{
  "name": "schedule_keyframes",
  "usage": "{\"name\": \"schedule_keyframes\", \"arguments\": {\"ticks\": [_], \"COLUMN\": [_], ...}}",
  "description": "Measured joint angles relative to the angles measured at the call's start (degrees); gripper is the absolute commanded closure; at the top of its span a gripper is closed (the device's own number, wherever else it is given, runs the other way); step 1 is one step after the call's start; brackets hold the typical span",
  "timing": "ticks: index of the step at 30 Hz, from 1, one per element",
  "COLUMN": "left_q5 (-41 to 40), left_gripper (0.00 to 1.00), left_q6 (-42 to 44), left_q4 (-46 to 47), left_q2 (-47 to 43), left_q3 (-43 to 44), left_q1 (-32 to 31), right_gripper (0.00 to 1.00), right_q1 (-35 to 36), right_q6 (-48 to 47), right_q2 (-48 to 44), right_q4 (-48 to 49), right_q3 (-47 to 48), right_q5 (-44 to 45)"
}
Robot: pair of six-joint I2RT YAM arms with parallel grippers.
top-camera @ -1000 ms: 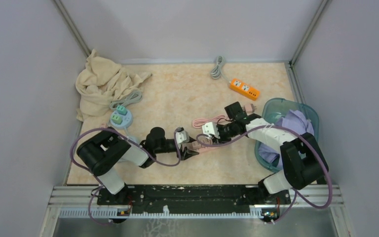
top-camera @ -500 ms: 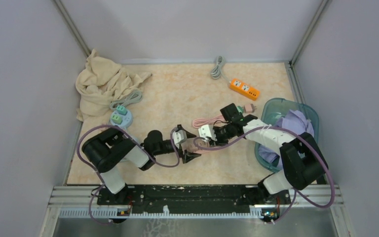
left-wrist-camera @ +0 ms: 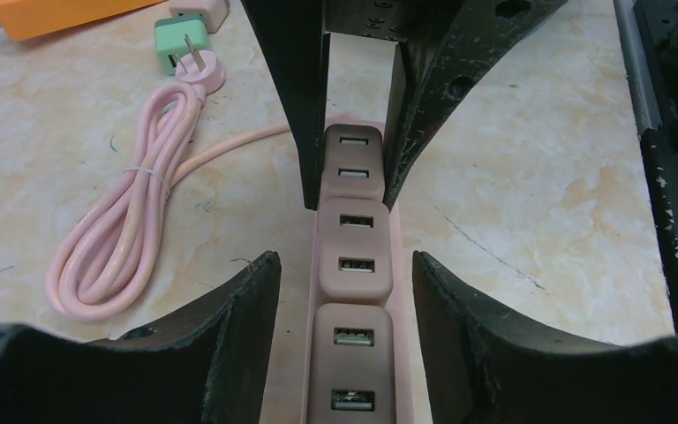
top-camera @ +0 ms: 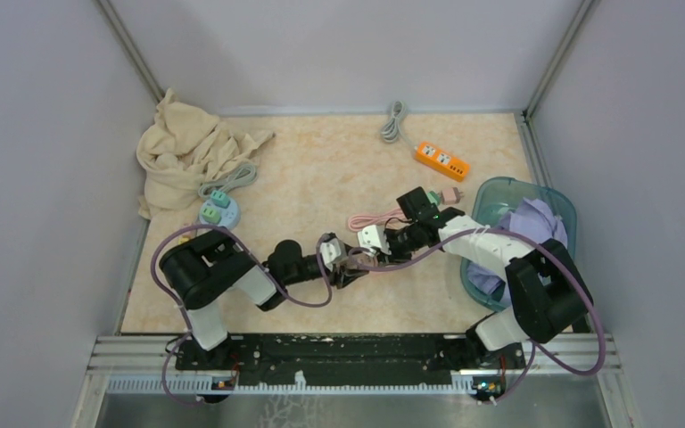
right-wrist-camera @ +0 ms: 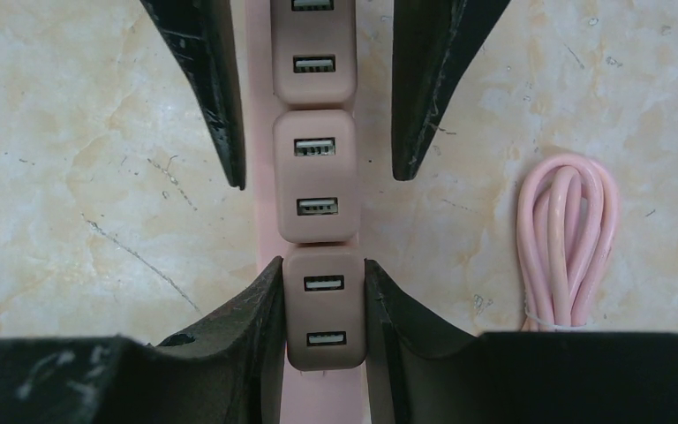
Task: Pull the plug off the socket
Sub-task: Remove the plug from the socket.
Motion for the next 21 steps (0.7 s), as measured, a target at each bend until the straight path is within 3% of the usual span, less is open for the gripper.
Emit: {"name": "schedule_keyframes", "arguments": {"ticks": [3,9,12,21], "left_q5": [-0.6,-0.4,0.2,2.3], "left_gripper": [0.55,0.94,1.0,1.0], "left_q6": [0.6,2.9,4.2,7.9], "left_q4": [-0.7,-3.5,-6.1,-11.5], "left_q2": [0.6,0.6,0.0,-2.0], "left_q3": [0.8,2.0,2.9,3.9], "left_q1": [-0.2,-0.3,-0.2,-0.2], "right_gripper": [1.0,1.0,1.0,1.0], "right_q1": [0.1,0.2,0.2,0.1], "right_q6": [0.1,0.6,1.2,4.0], "right_q2": [0.0,0.1,0.1,0.0], "right_q4": [0.0,0.1,0.0,0.5], "right_q3": [0.0,0.0,0.0,0.1], "right_q5": [0.0,0.3,0.7,0.9]}}
